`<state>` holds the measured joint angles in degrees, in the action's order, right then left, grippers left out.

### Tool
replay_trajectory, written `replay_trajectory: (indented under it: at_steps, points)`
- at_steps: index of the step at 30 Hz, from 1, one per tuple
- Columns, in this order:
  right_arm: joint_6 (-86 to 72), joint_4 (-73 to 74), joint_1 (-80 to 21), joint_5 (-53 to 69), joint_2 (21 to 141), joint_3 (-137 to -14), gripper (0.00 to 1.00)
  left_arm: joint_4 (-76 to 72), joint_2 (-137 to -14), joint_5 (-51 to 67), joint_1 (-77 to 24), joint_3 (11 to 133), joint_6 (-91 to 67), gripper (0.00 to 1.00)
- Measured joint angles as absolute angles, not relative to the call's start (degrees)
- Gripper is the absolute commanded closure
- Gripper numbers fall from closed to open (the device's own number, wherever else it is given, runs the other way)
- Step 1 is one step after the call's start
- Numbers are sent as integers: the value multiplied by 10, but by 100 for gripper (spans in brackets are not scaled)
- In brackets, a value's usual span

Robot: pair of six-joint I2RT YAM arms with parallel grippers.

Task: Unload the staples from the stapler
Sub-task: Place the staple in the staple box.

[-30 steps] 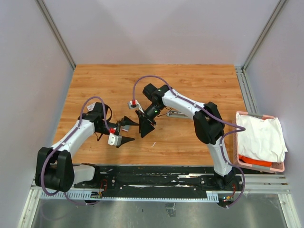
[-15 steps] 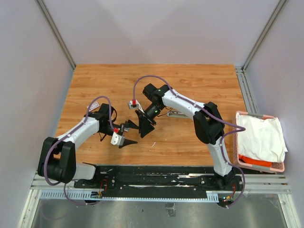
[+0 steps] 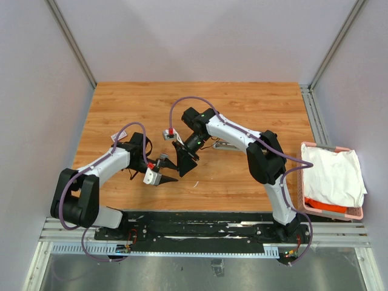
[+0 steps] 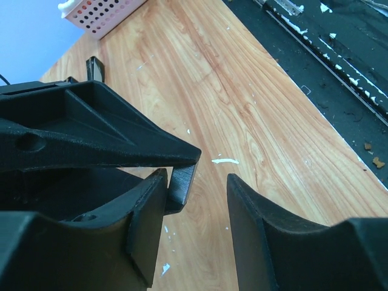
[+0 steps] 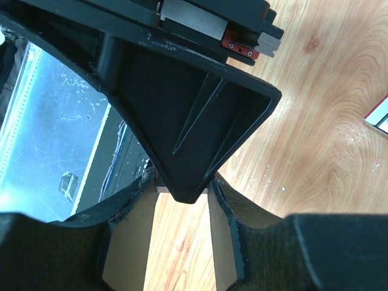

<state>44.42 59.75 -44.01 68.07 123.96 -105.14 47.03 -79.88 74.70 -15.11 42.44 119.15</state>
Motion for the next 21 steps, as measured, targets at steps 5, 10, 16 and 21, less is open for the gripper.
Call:
replay_trajectory:
  at_steps: [5,10,16,21]
  points:
    - [455,607,-441,678,1240,-1056,61,472,-801,749,-152,430,1192,60]
    - [464,616,-445,674,1241,-1059,61,474,-802,749,-156,434,1193,62]
    - [468,622,-446,669,1242,-1062,61,477,-811,748,-160,444,1193,70]
    - [473,630,-447,666,1244,-1064,61,479,-817,744,-165,451,1193,72]
